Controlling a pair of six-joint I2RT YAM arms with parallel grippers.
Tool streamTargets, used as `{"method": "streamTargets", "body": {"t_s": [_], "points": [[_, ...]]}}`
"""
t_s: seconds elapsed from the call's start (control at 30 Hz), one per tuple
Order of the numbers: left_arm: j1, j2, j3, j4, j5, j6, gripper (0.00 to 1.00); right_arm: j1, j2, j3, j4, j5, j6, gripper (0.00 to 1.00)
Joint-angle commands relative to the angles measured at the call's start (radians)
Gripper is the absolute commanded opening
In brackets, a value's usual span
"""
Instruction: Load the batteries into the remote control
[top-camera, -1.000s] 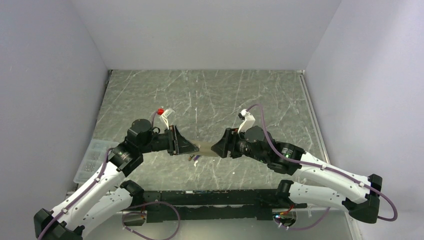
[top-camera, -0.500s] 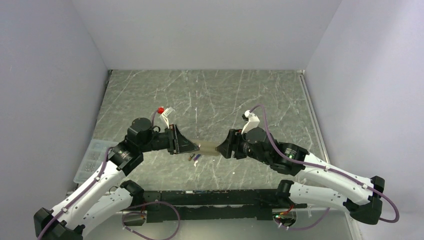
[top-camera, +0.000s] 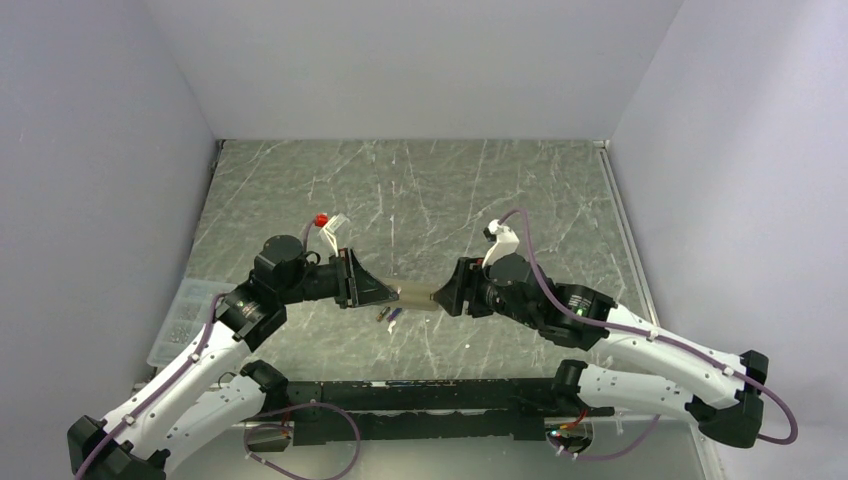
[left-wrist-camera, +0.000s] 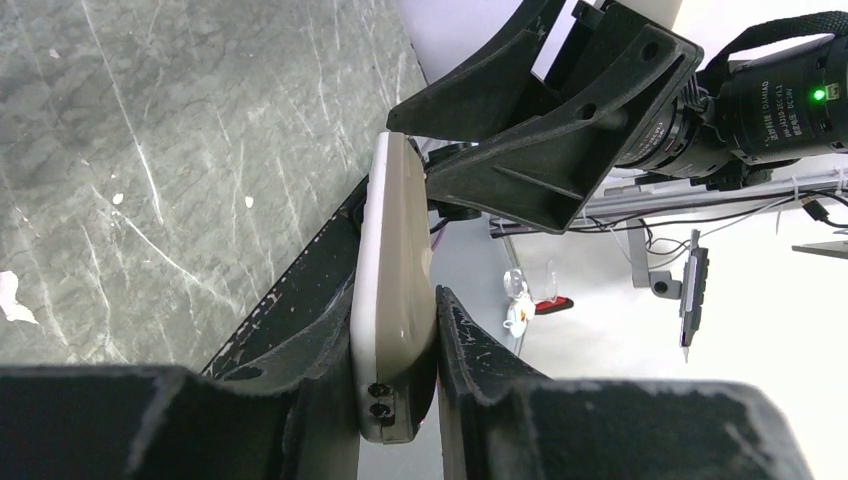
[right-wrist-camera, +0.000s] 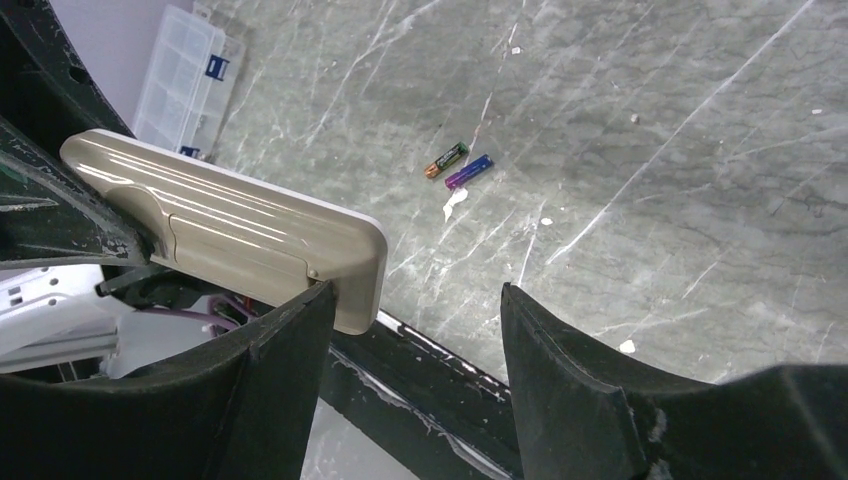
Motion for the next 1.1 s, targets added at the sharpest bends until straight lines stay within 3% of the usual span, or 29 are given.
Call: {"method": "streamTargets", "body": {"t_s": [0.0, 1.07], "points": [[-0.002, -0.008, 0.039, 0.075, 0.043, -0.013, 0.0, 0.004, 0.014, 0.045, -0.022, 0.04, -0.003, 0.64], [-0.003, -0.033, 0.024, 0.092, 0.058, -0.021, 0.0, 0.009, 0.076, 0.065, -0.022, 0.092, 0.034, 0.63]]}}
